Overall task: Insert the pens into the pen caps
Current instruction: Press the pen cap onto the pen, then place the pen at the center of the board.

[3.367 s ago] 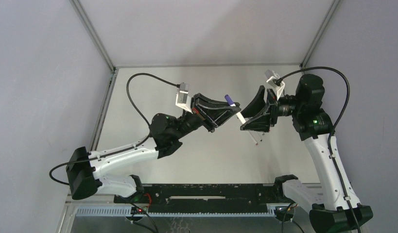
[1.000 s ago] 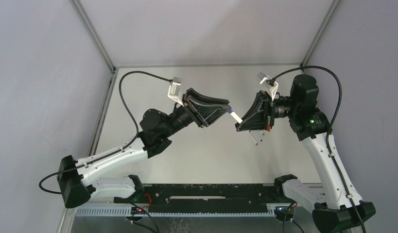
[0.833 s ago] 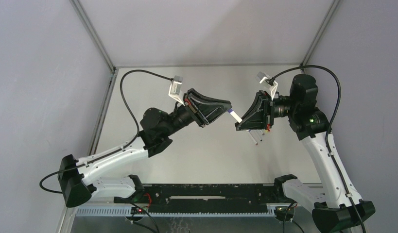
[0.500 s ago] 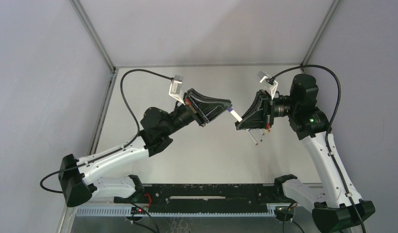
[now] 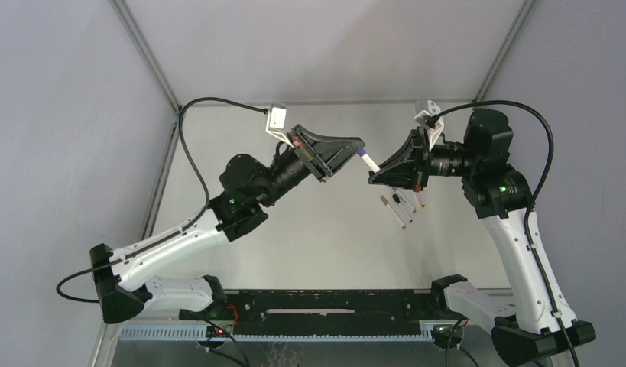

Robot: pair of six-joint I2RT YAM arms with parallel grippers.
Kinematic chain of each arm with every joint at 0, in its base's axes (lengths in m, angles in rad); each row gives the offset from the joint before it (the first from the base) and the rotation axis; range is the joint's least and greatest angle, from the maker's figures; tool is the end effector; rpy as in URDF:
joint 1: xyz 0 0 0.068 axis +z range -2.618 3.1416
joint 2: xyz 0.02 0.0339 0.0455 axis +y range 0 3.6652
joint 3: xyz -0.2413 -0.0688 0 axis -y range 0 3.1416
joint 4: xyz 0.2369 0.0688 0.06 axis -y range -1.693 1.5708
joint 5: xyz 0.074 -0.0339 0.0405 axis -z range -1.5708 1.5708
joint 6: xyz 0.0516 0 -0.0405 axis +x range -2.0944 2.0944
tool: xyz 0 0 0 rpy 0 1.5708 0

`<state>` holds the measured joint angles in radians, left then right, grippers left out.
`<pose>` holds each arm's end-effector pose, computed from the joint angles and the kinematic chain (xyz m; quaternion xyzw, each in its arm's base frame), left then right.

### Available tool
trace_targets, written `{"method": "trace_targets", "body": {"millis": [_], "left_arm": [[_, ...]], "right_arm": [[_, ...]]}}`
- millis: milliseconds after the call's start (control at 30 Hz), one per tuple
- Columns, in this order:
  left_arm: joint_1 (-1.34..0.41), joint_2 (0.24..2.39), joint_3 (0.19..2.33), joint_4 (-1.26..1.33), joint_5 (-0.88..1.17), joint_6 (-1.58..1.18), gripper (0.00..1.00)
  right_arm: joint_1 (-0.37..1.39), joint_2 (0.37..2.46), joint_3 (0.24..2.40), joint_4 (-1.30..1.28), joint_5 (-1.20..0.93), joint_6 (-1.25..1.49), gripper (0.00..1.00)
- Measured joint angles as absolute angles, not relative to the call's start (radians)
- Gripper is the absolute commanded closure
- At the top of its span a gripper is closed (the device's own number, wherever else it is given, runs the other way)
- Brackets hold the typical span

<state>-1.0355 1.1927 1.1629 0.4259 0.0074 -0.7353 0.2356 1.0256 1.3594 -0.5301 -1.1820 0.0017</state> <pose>0.1452 -0.2457 0.4391 0.0859 0.5475 -0.6457 0.5253 0.1744 0.0910 0.4359 -0.4260 0.5963 0.4900 0.4721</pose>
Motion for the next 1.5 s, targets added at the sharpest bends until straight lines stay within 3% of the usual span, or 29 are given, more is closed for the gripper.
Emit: {"method": "trace_targets", "body": {"millis": [200,500,833,967,1133,1300,1500], "left_arm": [[-1.029,1.200,1.159,0.454,0.038,-0.735,1.00],[-1.016,1.208,1.134,0.580,0.195,-0.761,1.00],[-1.027,1.321,1.406,0.279,0.133,-0.698,1.00],[-1.028,1.321,1.385,0.300,0.134,-0.708,1.00],[-1.028,1.291,1.283,0.424,0.135,-0.752,1.00],[-1.028,1.301,1.345,0.347,0.133,-0.705,1.00],[-1.028,1.294,1.370,0.369,0.143,-0.700,1.00]], "right_arm": [[0.223,1.047,1.372,-0.522,-1.235,0.053,1.00],[0.209,1.078,1.335,-0.170,-1.494,0.435,1.00],[0.236,1.049,1.505,-0.551,-1.151,0.102,1.00],[0.197,1.044,1.505,-0.570,-1.162,0.117,1.00],[0.152,1.085,1.448,-0.382,-1.370,0.376,1.00],[0.141,1.152,1.412,-0.037,-1.534,0.642,1.00],[0.226,1.142,1.571,-0.379,-1.357,0.314,1.00]]}}
